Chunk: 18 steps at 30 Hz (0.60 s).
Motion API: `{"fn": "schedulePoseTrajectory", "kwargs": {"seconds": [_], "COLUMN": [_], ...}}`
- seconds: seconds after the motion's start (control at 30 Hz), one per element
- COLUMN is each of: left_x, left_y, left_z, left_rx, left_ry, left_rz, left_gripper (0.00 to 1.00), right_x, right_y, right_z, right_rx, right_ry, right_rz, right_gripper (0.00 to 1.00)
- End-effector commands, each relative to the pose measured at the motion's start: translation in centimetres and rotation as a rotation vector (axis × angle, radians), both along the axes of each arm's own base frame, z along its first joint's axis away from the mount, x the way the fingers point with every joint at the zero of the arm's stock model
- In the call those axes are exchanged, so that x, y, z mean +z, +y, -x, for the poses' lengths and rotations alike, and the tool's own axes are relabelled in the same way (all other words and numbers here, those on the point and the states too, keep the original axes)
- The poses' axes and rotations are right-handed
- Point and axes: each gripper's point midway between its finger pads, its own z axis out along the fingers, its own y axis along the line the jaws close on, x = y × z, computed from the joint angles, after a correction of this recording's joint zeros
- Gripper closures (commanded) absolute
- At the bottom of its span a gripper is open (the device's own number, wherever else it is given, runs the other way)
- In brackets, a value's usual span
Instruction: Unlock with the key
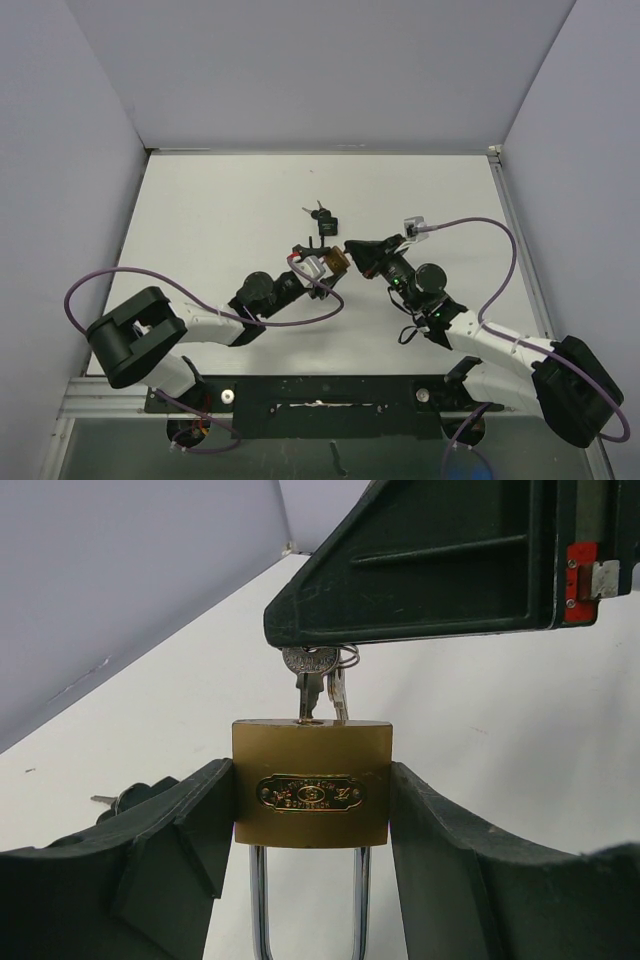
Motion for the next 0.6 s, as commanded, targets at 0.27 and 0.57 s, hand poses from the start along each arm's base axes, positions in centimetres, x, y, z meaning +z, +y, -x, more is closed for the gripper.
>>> {"fn": "schedulePoseTrajectory", "kwargs": {"seconds": [0.27, 0.57], "left_x": [13.2, 13.2], "left_y": [1.5, 1.7], "left_z": [1.5, 1.3], "left_rx": [-0.012, 0.004], "left_ry": [-0.297, -0.29], "left_rz": [0.315, 0.321], "left_gripper": [1.0, 1.0], "right_x": [-2.3, -2.5], "right_y": [1.7, 1.9], "right_z": [0.8, 0.7], "right_rx": [0.107, 0.12], "right_ry": [0.176, 0.182], "right_rz": [0.019, 0.021], "right_gripper": [1.0, 1.0]}}
